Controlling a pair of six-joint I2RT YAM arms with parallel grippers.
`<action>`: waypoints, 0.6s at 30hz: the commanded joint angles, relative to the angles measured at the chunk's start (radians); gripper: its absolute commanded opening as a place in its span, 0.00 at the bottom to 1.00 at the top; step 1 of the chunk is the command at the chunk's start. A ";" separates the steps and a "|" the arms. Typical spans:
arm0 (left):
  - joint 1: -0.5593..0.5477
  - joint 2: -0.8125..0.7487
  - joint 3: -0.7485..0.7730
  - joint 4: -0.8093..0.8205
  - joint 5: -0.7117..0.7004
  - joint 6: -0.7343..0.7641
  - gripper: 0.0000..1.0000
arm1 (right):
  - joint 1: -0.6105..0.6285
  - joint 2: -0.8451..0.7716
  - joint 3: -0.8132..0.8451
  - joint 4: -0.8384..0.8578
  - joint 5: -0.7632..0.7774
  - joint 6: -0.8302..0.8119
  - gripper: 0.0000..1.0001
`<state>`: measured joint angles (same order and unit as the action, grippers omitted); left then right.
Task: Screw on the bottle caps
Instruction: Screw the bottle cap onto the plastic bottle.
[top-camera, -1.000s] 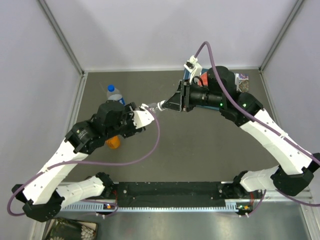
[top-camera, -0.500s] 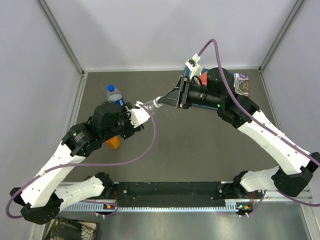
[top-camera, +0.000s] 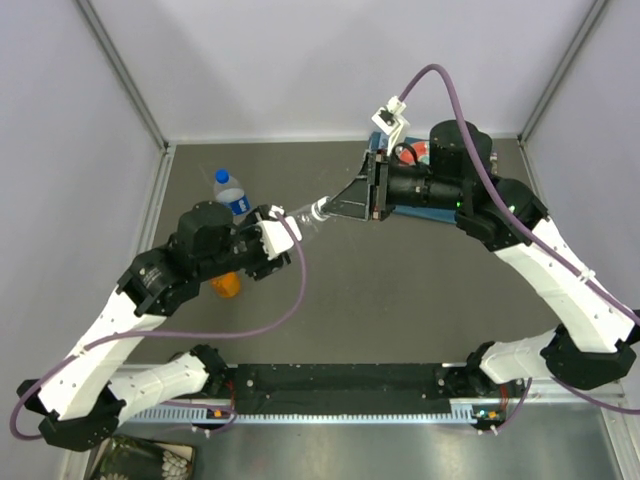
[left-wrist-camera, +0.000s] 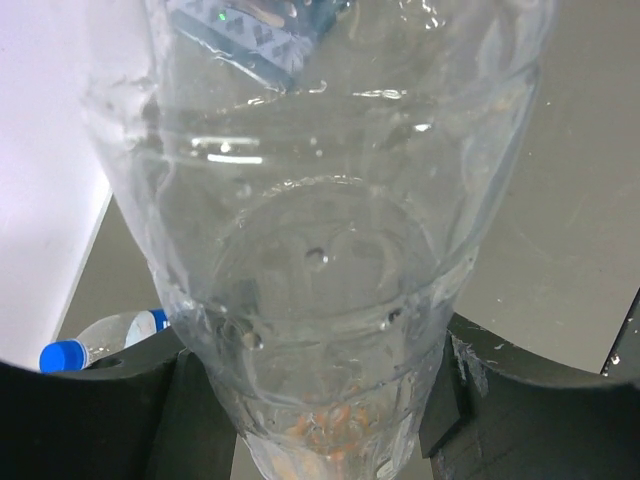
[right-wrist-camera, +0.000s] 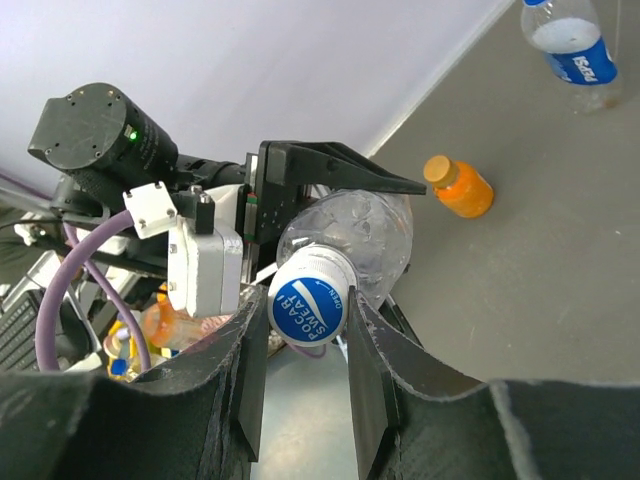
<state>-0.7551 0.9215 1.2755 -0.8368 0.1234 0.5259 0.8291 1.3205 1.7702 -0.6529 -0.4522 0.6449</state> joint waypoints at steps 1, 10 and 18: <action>-0.015 0.043 0.024 0.134 0.042 0.011 0.16 | 0.053 0.043 0.031 -0.092 0.001 -0.043 0.13; -0.015 0.050 0.013 0.152 -0.031 0.006 0.14 | 0.071 0.083 0.065 -0.191 0.093 -0.073 0.12; -0.016 0.022 -0.016 0.231 -0.186 0.023 0.09 | 0.068 0.065 -0.037 -0.183 0.139 0.054 0.04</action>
<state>-0.7586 0.9771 1.2613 -0.8463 0.0097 0.5537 0.8555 1.3636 1.8034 -0.7692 -0.2989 0.5983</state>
